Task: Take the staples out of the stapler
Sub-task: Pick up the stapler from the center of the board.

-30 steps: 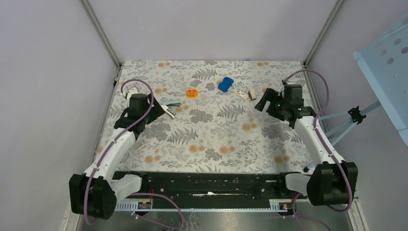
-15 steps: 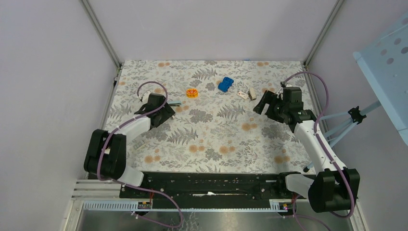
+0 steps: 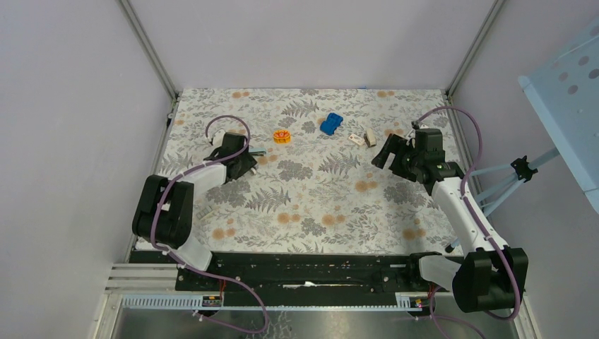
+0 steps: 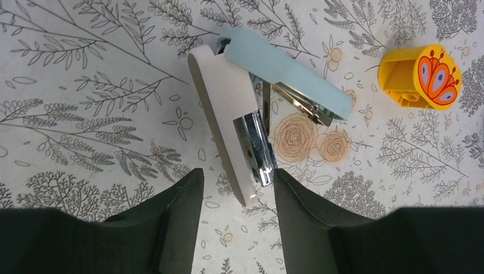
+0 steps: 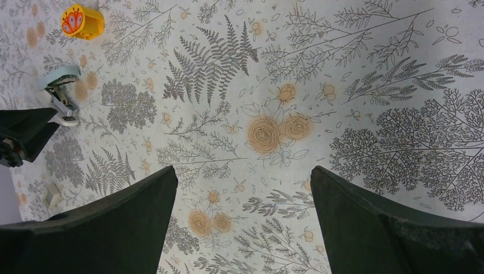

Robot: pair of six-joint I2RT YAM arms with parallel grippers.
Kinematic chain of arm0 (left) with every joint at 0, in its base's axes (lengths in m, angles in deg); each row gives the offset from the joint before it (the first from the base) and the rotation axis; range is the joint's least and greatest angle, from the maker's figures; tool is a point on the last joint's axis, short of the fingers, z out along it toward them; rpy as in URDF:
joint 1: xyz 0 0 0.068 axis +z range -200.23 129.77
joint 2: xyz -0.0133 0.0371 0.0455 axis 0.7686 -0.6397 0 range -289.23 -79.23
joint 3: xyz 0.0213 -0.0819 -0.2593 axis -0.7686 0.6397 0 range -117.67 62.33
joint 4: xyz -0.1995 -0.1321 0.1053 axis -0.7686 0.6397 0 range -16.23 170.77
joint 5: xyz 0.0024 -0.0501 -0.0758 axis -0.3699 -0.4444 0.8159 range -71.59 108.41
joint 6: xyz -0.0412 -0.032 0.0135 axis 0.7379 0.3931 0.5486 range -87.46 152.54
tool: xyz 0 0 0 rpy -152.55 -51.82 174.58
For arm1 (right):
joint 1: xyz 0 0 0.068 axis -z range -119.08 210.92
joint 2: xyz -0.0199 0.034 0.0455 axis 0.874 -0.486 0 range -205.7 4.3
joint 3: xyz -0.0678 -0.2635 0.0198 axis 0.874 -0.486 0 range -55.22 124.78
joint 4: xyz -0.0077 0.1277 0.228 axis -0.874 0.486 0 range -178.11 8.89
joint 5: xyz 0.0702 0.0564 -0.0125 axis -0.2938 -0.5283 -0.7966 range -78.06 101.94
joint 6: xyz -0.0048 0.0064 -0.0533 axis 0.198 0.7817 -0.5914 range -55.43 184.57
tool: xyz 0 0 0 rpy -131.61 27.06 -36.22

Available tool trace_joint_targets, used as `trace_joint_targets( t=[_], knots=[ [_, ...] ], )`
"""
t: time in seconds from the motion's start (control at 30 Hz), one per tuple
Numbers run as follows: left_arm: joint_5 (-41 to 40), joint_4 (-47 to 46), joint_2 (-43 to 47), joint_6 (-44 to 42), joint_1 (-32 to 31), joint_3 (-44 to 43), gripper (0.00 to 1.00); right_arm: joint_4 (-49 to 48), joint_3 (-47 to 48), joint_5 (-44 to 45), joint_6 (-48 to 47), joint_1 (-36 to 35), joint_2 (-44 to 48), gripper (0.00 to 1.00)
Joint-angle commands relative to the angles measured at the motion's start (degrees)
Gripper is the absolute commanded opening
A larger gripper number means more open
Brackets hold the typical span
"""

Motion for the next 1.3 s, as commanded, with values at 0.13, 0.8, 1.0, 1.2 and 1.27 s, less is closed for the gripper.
trace_joint_targets(
  t=[0.13, 0.8, 1.0, 1.2, 1.27],
  knots=[
    [-1.31, -3.90, -2.97, -1.03, -0.06, -3.53, 0.45, -0.89, -0.22, -1.37, 0.60, -0.25, 0.21, 0.94],
    [-0.35, -5.58, -3.93, -1.93, -0.06, -0.88, 0.02, -0.01, -0.33, -0.85, 0.21, -0.28, 1.96, 0.95],
    [2.93, -5.08, -0.42, -5.03, -0.93, 1.58, 0.00, -0.44, -0.50, -2.25, 0.42, -0.30, 2.51, 0.95],
    [4.89, -5.17, 7.58, -6.78, -3.56, 7.60, 0.00, -4.46, -3.14, -7.53, 1.29, -0.27, 4.78, 0.96],
    [7.50, -6.30, 10.29, -7.29, -4.49, 9.89, 0.00, -7.60, -4.68, -10.49, 2.53, -0.29, 5.76, 0.96]
  ],
)
